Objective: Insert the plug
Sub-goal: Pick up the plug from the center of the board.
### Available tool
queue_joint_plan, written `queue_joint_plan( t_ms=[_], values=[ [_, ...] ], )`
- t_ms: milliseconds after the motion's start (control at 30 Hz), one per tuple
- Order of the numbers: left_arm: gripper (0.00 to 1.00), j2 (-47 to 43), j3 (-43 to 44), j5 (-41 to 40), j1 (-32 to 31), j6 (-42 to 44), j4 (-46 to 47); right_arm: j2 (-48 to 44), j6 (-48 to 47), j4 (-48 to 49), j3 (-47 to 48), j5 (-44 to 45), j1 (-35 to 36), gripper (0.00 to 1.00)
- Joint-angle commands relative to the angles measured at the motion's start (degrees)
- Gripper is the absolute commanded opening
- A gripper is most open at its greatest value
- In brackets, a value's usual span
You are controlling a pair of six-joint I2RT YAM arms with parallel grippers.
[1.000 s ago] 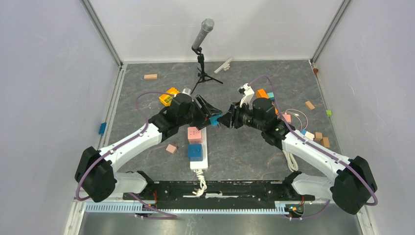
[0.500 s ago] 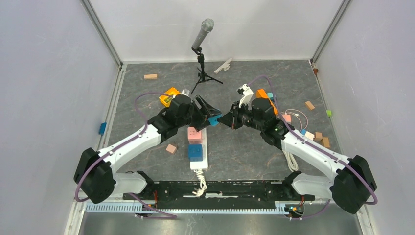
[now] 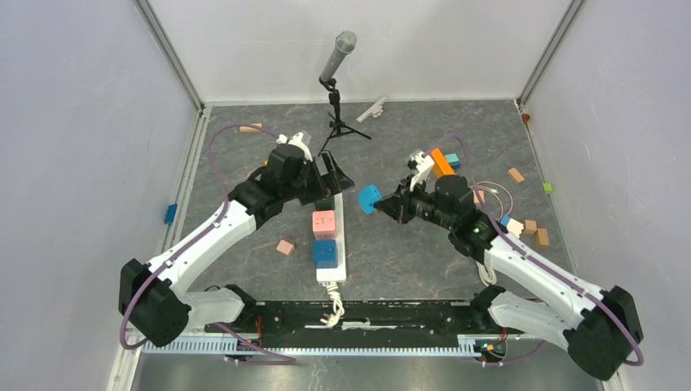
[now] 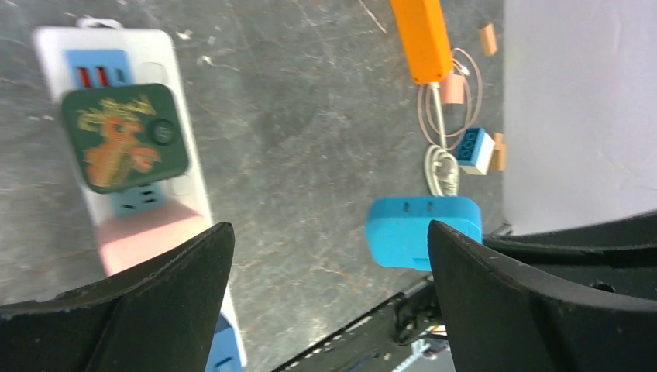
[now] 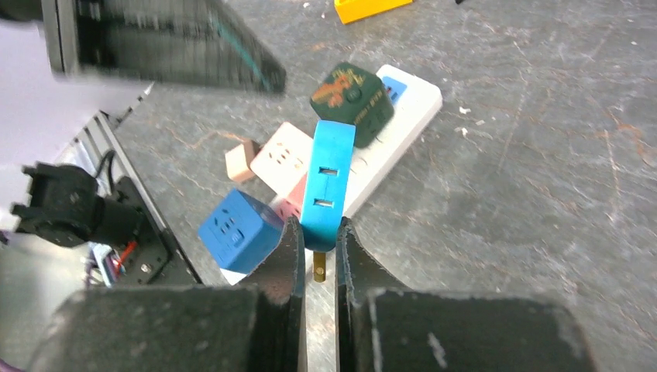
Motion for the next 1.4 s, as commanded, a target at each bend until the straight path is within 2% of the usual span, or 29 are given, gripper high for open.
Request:
queue_joint_plan(
  t_ms=[0,167,433,633,733,867,1133,1267,1367],
  values=[
    [1.00,0.03,3.41,2.19,2.60,12.57,-6.83,-7.08,-6.08,2.85,-5.39,1.64,-0.50,0.00],
    [1.00,-1.16,2.59,10.09,2.74,17.40,-7.43,-7.17,-10.03,-3.18,-2.21,-2.95,-1.25,0.00],
    [1.00,-4.26,2.18,23.62,2.94,28.64,-7.56,-3.93,-12.44,-3.29,2.23,-18.94,-1.44,0.00],
    [1.00,-5.73,0.28,39.14,2.94,32.42,-3.70,-2.86,-9.19,-0.77,4.02,-28.60,-1.43,0.00],
    [1.00,-6.28,0.07,41.60,2.93,34.45,-3.52,-0.69,-8.71,-3.11,7.83,-33.65,-1.45,0.00],
    [0.99,-5.48,0.23,43.24,2.94,34.62,-3.40,-1.10,-7.43,-2.98,9.40,-35.66,-1.43,0.00],
    [0.80,-6.71,-4.38,49.27,2.58,22.63,10.81,-0.76,-3.77,-2.16,9.08,-36.28,-1.44,0.00],
    [0.67,-7.33,-6.78,48.98,1.59,16.00,17.99,-0.01,-2.98,-2.36,9.69,-35.49,-1.43,0.00],
    [0.58,-8.30,-7.70,47.26,0.58,15.49,18.69,0.70,-1.82,-1.48,9.74,-34.78,-1.43,0.00]
  ],
)
